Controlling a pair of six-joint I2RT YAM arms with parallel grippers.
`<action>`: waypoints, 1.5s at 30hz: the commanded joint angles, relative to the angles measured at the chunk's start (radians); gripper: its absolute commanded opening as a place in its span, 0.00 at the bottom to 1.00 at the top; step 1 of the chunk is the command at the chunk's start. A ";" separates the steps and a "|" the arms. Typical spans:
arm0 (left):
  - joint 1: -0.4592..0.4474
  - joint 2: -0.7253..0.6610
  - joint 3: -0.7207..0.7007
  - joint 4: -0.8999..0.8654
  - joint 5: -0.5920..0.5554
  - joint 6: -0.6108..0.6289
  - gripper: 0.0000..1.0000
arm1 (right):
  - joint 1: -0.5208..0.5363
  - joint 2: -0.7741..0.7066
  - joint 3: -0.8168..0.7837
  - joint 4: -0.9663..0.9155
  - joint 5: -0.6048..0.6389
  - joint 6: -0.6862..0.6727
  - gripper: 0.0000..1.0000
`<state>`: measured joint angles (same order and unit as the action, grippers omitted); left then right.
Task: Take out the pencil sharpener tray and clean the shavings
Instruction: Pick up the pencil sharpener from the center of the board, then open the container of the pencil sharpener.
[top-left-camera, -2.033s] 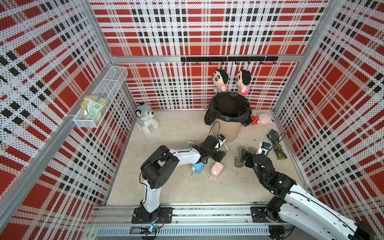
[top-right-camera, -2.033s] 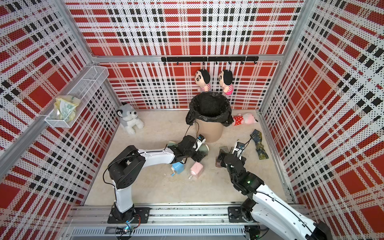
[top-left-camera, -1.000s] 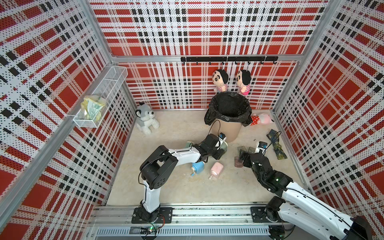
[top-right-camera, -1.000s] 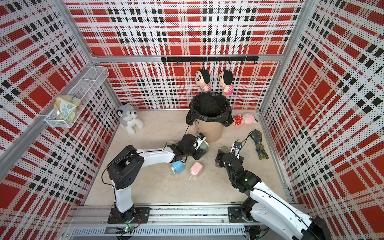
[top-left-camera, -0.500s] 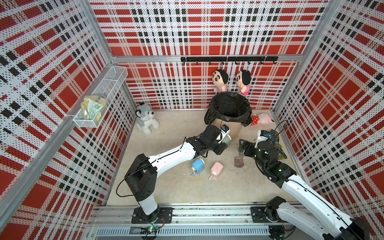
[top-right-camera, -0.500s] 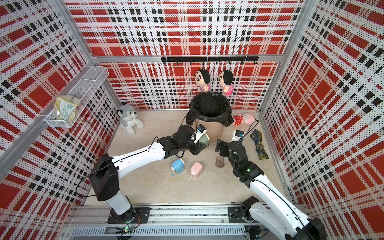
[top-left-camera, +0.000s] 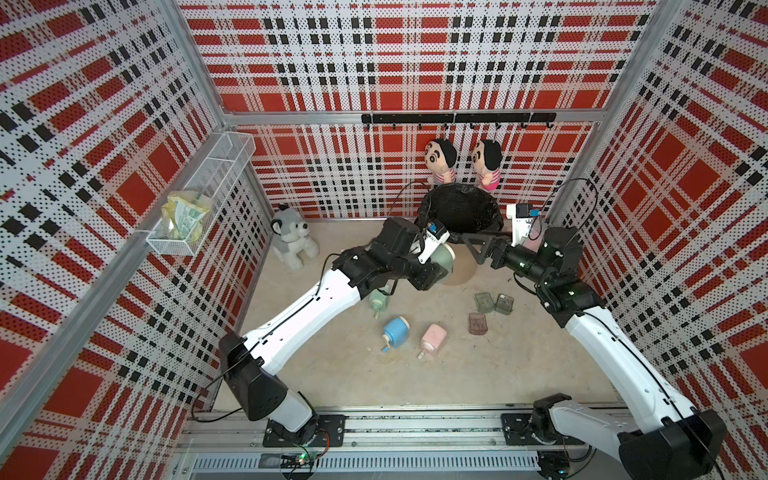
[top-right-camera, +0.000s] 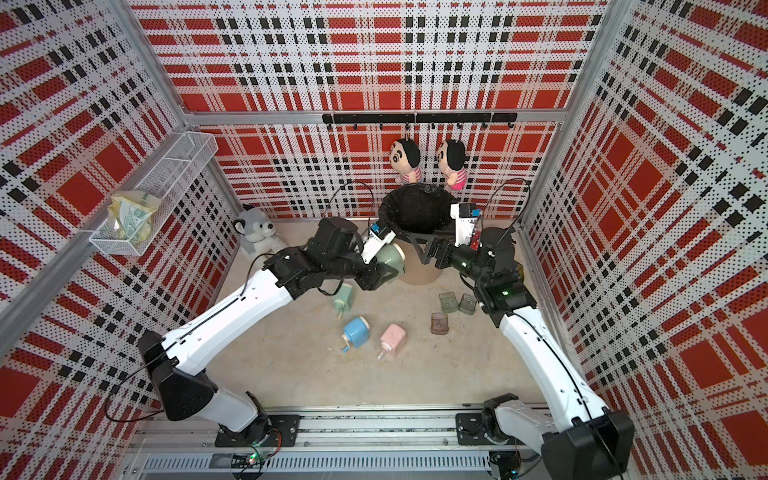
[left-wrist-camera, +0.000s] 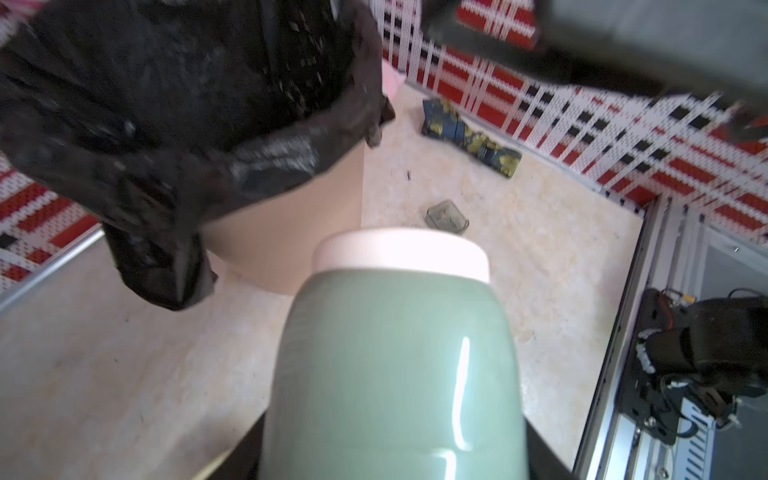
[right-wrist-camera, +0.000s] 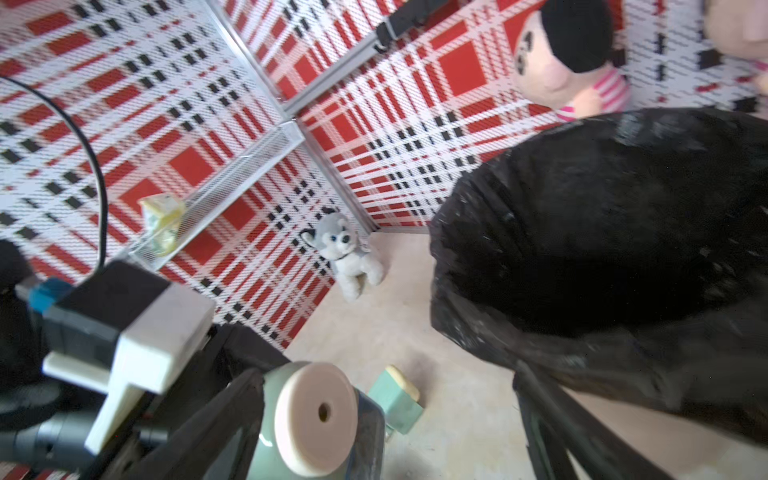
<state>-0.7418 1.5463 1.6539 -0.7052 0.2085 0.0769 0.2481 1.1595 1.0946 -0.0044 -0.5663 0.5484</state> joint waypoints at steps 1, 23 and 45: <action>0.055 -0.032 0.084 -0.076 0.112 0.038 0.41 | -0.052 0.069 0.046 0.202 -0.303 0.086 0.97; 0.173 -0.146 0.038 -0.125 0.345 0.003 0.43 | -0.001 0.466 -0.026 1.646 -0.795 1.086 0.91; 0.163 -0.202 -0.020 -0.108 0.439 -0.010 0.45 | 0.095 0.212 0.028 0.163 -0.673 -0.109 0.92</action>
<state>-0.5739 1.3705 1.6367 -0.8536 0.6102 0.0677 0.3275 1.3399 1.1355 0.3340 -1.2575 0.5682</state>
